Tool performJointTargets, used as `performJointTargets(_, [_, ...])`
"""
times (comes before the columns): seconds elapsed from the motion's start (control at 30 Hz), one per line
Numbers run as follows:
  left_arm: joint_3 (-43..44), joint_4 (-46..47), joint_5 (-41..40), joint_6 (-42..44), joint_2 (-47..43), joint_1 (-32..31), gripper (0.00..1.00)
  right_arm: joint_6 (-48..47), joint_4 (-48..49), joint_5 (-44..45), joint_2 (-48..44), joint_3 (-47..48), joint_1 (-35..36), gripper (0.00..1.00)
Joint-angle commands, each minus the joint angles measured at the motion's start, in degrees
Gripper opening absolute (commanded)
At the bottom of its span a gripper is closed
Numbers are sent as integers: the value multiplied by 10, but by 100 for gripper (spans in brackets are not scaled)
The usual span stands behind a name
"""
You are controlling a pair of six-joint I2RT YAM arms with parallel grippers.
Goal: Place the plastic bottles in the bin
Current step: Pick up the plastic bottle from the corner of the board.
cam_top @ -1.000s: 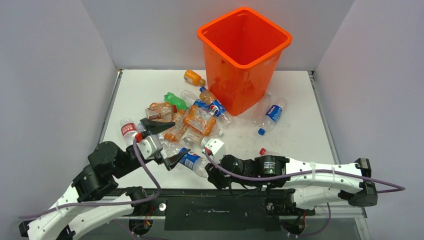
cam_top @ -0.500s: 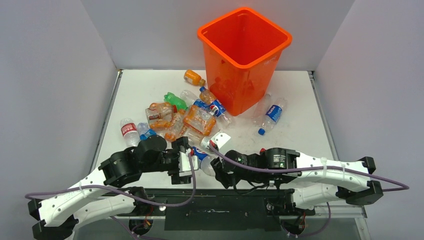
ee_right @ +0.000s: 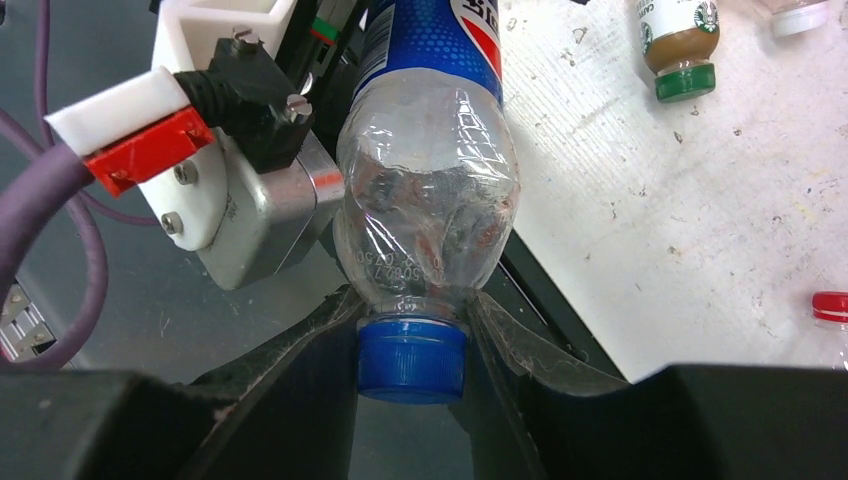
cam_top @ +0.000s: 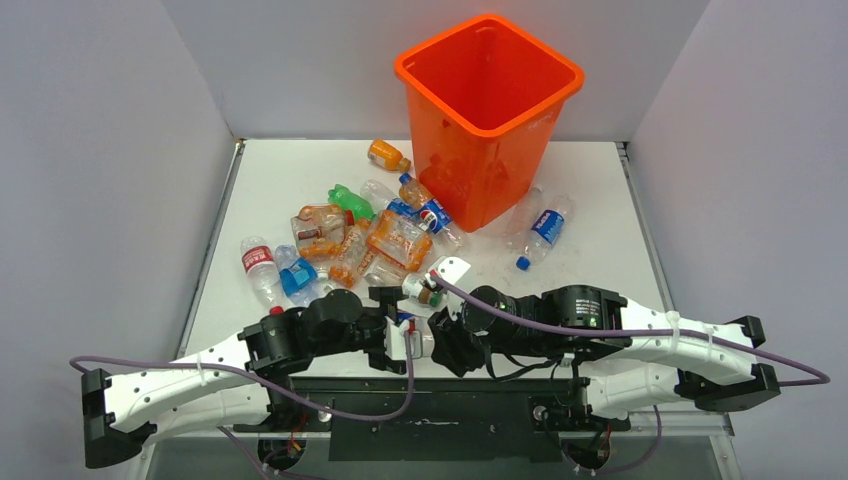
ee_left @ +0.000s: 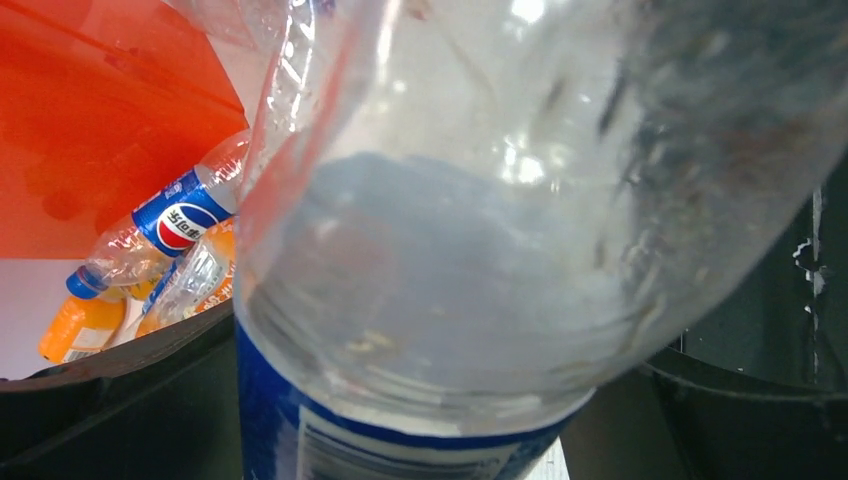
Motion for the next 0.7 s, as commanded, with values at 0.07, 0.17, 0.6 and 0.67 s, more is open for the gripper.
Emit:
performJointTargets(0.07, [-35,106,1,17,-24,-3,91,-13,98,-73,-9,13,1,5])
performJointTargets(0.17, [-48,115,-1,24,-39,-3,92,-18,107,-83,3,21,2,5])
performJointTargets(0.6, [-102,181,-84,64,-119,-14,90,-17,98,-83,23,53,2,5])
performJointTargets(0.67, [-109,196,-82,64,-140,-17,95,-13,96,-76,16,49,2,5])
